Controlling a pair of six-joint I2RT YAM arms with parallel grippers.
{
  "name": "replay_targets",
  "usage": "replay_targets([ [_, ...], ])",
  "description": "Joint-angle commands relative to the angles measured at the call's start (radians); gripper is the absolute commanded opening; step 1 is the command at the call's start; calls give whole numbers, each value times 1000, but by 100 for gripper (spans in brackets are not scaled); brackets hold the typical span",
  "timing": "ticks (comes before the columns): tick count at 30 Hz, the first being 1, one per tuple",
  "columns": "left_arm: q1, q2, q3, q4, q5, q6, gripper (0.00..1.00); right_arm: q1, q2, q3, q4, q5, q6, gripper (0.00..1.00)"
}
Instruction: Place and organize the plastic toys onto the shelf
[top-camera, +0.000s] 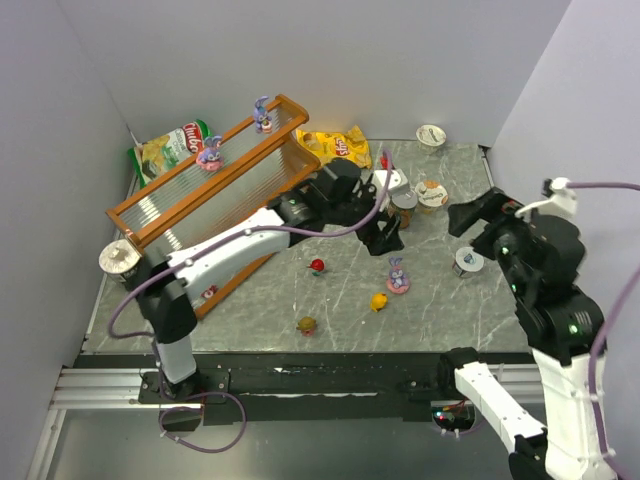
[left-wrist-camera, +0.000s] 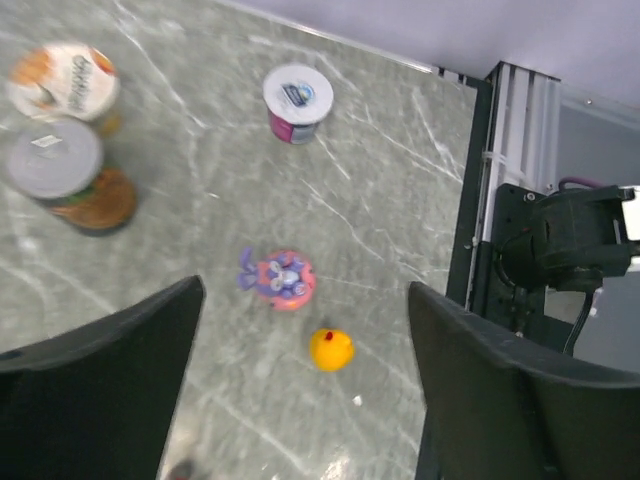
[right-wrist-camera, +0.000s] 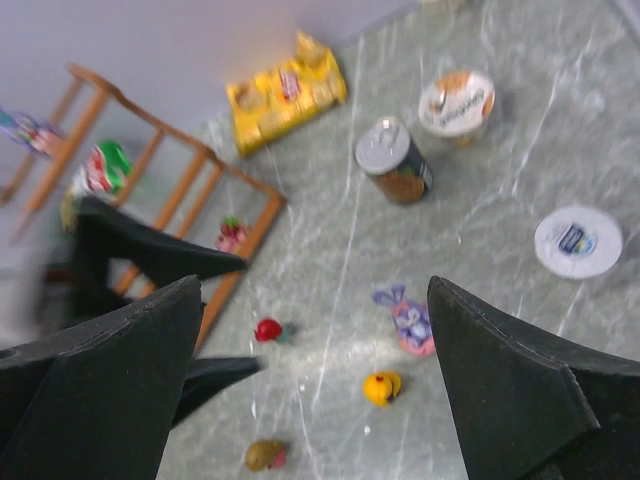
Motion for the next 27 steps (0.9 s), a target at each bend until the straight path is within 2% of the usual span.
replay_targets([
  [1, -1, 98, -7, 158, 54, -131, 83, -8, -66, 81, -17, 64, -36, 100],
  [6, -1, 214, 23, 175, 19, -311, 72, -6, -97, 95, -38, 77, -53, 100],
  [10, -1, 251, -51, 265, 60, -415, 72, -6, -108, 84, -57, 86, -62, 100],
  [17, 1, 346, -69, 279, 57, -445, 62, -5, -112, 69, -72, 73, -66, 100],
  [22, 8, 399, -47, 270, -36, -451, 54, -6, -111, 61, -78, 61, -69, 100],
  [27, 18, 423, -41, 262, -69, -442, 50, -6, -114, 47, -81, 57, -71, 100],
])
